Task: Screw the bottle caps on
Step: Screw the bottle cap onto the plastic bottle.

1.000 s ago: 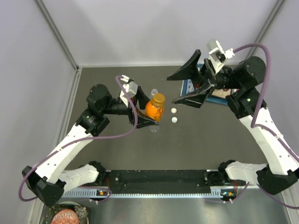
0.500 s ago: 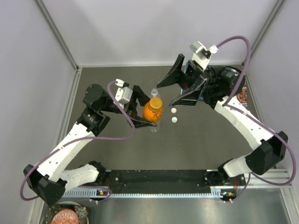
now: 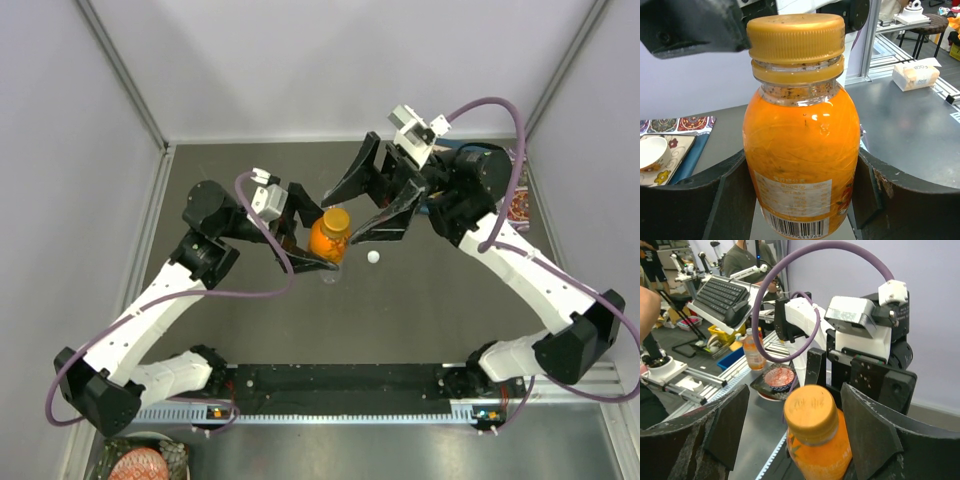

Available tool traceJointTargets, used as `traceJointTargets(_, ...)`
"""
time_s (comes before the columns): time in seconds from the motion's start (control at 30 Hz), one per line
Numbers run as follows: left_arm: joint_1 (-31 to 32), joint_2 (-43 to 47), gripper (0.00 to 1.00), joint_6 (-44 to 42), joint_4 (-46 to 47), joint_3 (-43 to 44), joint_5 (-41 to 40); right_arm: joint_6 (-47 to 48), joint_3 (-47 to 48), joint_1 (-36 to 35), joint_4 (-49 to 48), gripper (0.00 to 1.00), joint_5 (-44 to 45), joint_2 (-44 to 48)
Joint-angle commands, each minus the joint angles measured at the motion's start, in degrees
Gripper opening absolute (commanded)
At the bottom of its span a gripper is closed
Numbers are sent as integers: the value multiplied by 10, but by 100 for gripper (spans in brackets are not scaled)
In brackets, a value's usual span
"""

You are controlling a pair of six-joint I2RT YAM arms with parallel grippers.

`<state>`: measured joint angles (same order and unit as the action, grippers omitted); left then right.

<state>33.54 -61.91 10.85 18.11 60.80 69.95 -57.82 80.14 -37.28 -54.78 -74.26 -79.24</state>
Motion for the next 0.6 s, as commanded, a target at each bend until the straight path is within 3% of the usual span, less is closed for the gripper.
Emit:
traceJointTargets(0.0, 5, 11, 0, 23, 40, -13, -13, 203, 14, -23, 200, 73, 32, 45)
traceJointTargets(0.4, 6, 25, 0, 58, 60, -18, -28, 230, 12, -32, 231, 67, 55, 50)
traceJointTargets(0.57, 6, 28, 0, 65, 62, -20, -33, 230, 10, -33, 229, 58, 60, 51)
